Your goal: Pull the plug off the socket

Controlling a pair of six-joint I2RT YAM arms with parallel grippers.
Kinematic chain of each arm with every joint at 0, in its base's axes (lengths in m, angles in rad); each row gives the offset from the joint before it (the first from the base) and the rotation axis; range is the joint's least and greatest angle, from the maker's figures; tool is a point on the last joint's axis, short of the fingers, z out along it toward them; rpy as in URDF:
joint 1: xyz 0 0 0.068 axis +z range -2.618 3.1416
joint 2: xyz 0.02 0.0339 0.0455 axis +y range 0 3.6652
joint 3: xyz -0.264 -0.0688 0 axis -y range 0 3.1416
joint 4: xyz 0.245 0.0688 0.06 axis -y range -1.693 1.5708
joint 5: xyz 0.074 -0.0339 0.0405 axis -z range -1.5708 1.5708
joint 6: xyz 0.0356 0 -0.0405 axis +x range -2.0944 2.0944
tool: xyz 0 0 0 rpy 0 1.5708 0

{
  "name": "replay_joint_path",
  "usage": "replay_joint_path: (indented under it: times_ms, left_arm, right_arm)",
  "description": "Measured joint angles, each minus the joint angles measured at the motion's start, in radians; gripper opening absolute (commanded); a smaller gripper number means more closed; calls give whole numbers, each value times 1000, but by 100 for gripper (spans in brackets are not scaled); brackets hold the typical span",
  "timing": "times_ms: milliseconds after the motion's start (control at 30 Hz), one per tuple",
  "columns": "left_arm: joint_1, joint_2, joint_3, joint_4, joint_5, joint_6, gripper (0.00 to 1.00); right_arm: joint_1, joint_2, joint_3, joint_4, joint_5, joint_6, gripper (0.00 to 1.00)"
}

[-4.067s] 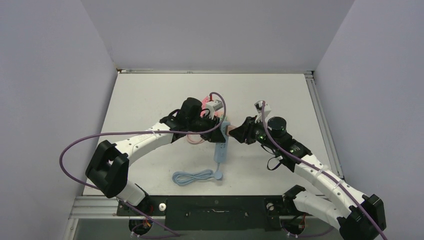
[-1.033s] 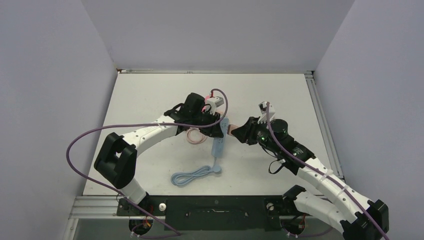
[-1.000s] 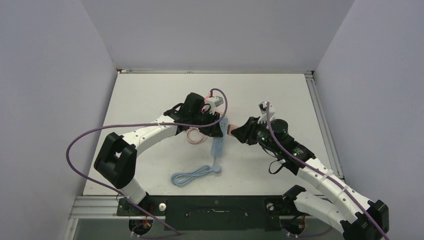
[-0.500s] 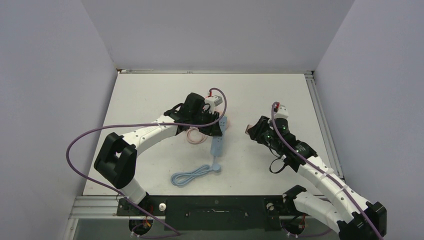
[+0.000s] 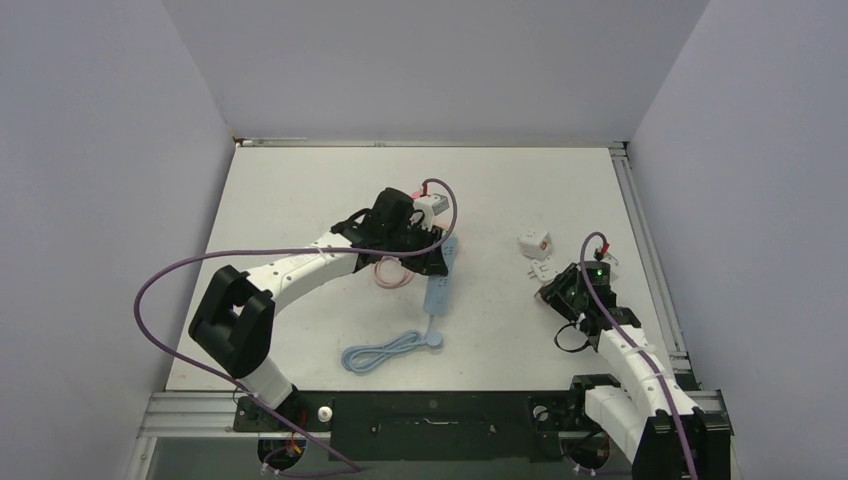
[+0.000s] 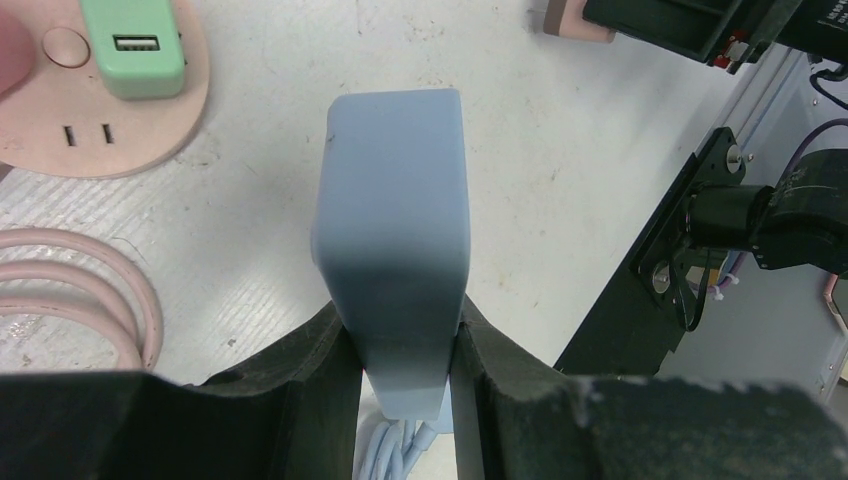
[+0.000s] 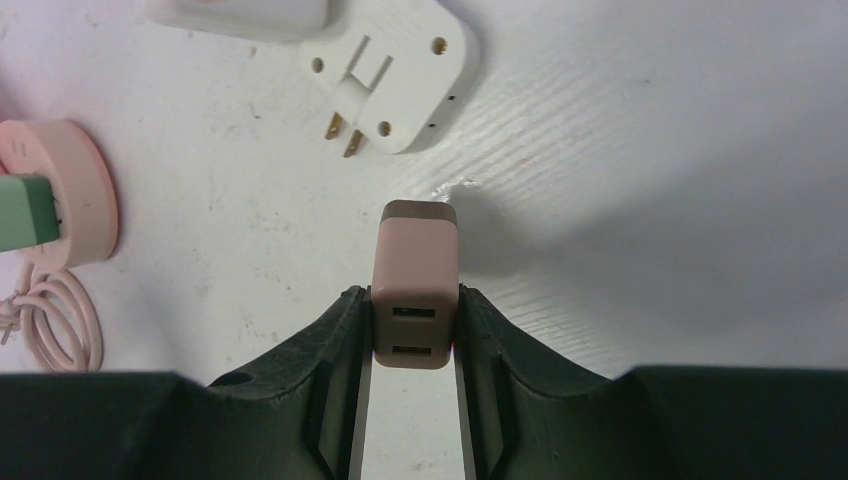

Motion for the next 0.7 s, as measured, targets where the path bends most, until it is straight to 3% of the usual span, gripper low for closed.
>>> replay_joint_path:
  times_ms: [133, 233, 300, 367, 467, 700]
  left_arm:
    - [-10, 0, 0, 0, 0, -6, 0]
    - [-12, 0, 0, 0, 0, -11, 0]
    - [-12, 0, 0, 0, 0, -13, 0]
    - [-12, 0, 0, 0, 0, -15, 0]
    - [-12, 0, 0, 0, 0, -18, 0]
    - [-21, 3, 0, 37, -2, -73, 0]
  right_arm:
    - [-56, -2, -29, 14, -23, 14, 23]
    - [-82, -15, -35, 15, -23, 21, 41]
    - [-101, -29, -42, 14, -21, 25, 46]
    - [-113, -40, -45, 13, -19, 25, 61]
    - [-123, -58, -45, 12, -13, 27, 76]
    - [-126, -98, -45, 6, -13, 25, 96]
